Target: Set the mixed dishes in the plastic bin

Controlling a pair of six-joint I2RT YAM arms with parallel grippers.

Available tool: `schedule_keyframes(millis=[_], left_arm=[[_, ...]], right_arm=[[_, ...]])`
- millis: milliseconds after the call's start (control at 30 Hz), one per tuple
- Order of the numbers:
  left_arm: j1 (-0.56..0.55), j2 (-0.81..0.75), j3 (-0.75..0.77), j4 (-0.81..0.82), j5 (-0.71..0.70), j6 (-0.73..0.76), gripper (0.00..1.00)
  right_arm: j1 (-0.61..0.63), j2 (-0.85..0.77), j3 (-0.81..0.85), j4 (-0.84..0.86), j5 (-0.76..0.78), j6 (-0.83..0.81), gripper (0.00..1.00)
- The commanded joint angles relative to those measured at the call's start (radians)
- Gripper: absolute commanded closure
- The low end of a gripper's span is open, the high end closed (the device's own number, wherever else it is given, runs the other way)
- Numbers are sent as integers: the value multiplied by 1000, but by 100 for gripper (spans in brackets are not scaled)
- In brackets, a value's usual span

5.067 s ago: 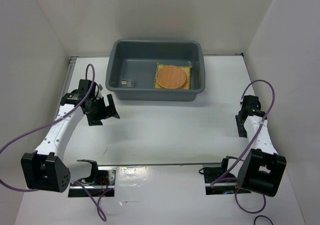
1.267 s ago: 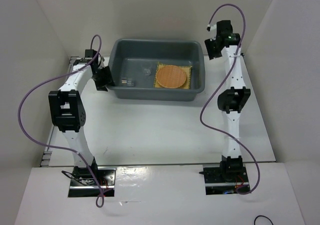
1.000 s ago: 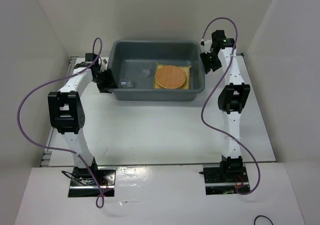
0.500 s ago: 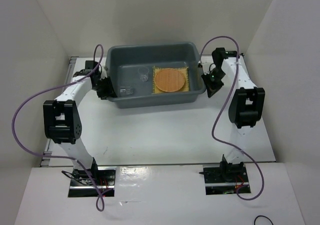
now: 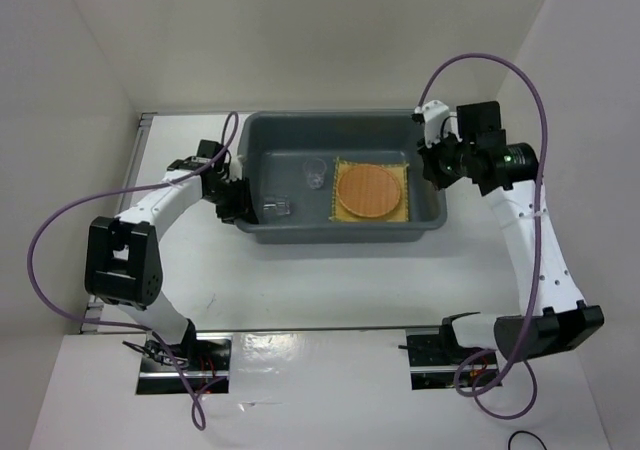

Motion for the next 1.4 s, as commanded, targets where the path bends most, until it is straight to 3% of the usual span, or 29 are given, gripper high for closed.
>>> schedule_keyframes(millis=[0,200,233,267,300,400,467,533,667,767,1100,1267,1367], left_arm=[[-72,10,-55,-102,94,172,100],[-95,-27,-75,-112,50,131,100],[-95,-27,-75,-112,36,131,96],[-95,-27,-75,-121,26,118,82],[-95,-18,-75,-121,25,118,54],[-95,-9,-75,-121,16,109,31],[-95,-9,-75,-121,7,100,24],[-95,-9,-64,-121,7,91,6],[-77,-18,-37,-110,41,68,3],[-68,-29,2,-119,53,42,0],[-59,-85,85,-194,1,-13,0],[-58,-76,109,-282,-74,-32,0],[-58,-76,178,-343,-74,-32,0]], right_arm=[[27,60,-132,61,-23,12,100],[27,40,-180,61,-44,-21,99],[57,40,-165,61,-64,-21,96],[76,64,-121,70,-65,-21,93],[92,83,-88,70,-83,-21,83],[148,208,99,50,-155,2,61],[206,321,271,38,-207,17,55],[313,383,384,38,-177,18,51],[532,544,433,55,-106,-57,51],[617,632,433,101,-95,-123,51],[674,920,717,38,-230,-139,49],[717,957,716,127,-73,-16,49],[743,966,685,127,-55,-7,49]])
